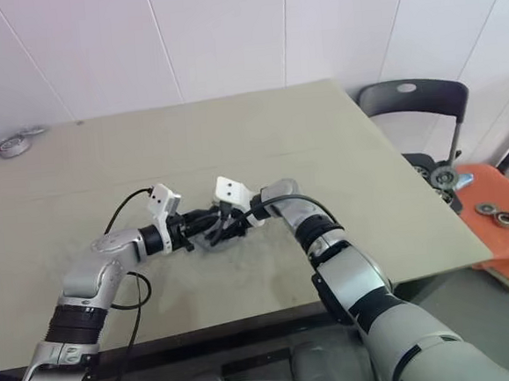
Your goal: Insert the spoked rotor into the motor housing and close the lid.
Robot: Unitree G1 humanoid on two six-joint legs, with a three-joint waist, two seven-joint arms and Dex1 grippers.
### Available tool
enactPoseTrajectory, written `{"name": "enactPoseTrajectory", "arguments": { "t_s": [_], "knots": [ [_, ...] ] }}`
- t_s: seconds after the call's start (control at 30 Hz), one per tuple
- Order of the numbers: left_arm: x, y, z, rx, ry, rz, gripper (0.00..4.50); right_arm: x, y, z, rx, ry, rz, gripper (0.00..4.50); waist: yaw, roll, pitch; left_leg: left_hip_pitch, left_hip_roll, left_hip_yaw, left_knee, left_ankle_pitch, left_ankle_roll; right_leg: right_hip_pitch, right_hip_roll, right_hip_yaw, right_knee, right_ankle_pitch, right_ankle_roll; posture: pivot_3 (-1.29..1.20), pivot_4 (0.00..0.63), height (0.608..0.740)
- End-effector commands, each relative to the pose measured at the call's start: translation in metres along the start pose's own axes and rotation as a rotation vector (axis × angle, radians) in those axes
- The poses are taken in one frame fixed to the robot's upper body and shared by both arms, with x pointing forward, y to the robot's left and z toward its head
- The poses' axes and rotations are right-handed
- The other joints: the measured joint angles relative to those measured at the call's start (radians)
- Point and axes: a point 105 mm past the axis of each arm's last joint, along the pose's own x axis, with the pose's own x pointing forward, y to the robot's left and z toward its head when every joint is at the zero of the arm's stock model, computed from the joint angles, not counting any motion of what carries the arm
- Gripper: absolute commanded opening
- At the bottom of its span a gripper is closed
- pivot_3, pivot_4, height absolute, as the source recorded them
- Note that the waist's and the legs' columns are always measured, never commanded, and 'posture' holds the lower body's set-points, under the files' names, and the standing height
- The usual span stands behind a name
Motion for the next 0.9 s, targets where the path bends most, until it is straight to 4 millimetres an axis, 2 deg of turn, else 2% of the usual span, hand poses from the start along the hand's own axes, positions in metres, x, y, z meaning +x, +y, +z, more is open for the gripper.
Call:
{"name": "enactPoseTrajectory", "arguments": {
  "t_s": [0.03, 0.13, 0.7, 0.73, 0.8, 0.9],
  "knots": [
    [0.001, 0.008, -0.007, 0.043, 0.050, 0.049, 1.51, 0.000, 0.015, -0.045, 0.071, 0.165, 0.045, 3.06, 0.000, 0.000, 0.000, 0.001, 0.000, 0.000, 0.000, 0.000, 0.000, 0.001, 0.000, 0.000, 0.000, 0.000, 0.000, 0.00, 0.000, 0.740],
    [0.001, 0.006, -0.007, 0.040, 0.041, 0.044, 1.51, 0.000, 0.014, -0.044, 0.070, 0.163, 0.043, 3.06, -0.001, 0.000, 0.000, 0.007, 0.000, 0.000, 0.000, 0.000, 0.000, 0.008, 0.000, 0.000, -0.002, -0.001, 0.000, 0.00, 0.000, 0.740],
    [0.000, -0.001, -0.010, 0.032, 0.053, 0.004, 1.51, 0.000, 0.016, -0.043, 0.091, 0.154, 0.055, 3.06, -0.001, 0.000, 0.000, 0.007, 0.000, 0.000, -0.001, 0.000, 0.000, 0.009, 0.000, 0.000, -0.004, -0.001, 0.000, 0.00, 0.000, 0.740],
    [0.000, -0.002, -0.011, 0.031, 0.053, 0.002, 1.47, 0.000, 0.016, -0.043, 0.089, 0.155, 0.056, 3.81, -0.002, 0.000, 0.000, 0.007, 0.000, 0.000, -0.001, 0.000, 0.000, 0.009, 0.000, 0.000, -0.005, -0.001, 0.000, 0.00, 0.000, 0.740],
    [0.000, -0.002, -0.011, 0.030, 0.053, 0.002, 1.47, 0.000, 0.015, -0.044, 0.090, 0.161, 0.047, 4.41, -0.003, 0.001, 0.000, 0.007, 0.000, 0.000, -0.002, 0.000, 0.000, 0.009, 0.000, 0.000, -0.005, -0.001, 0.000, 0.00, 0.000, 0.740],
    [0.000, -0.002, -0.011, 0.029, 0.051, 0.004, 1.47, 0.001, 0.017, -0.043, 0.115, 0.161, 0.069, 4.46, -0.004, 0.001, 0.000, 0.008, 0.000, 0.000, -0.002, 0.000, 0.000, 0.009, 0.000, 0.000, -0.005, -0.001, 0.000, 0.00, 0.000, 0.740]
  ]
}}
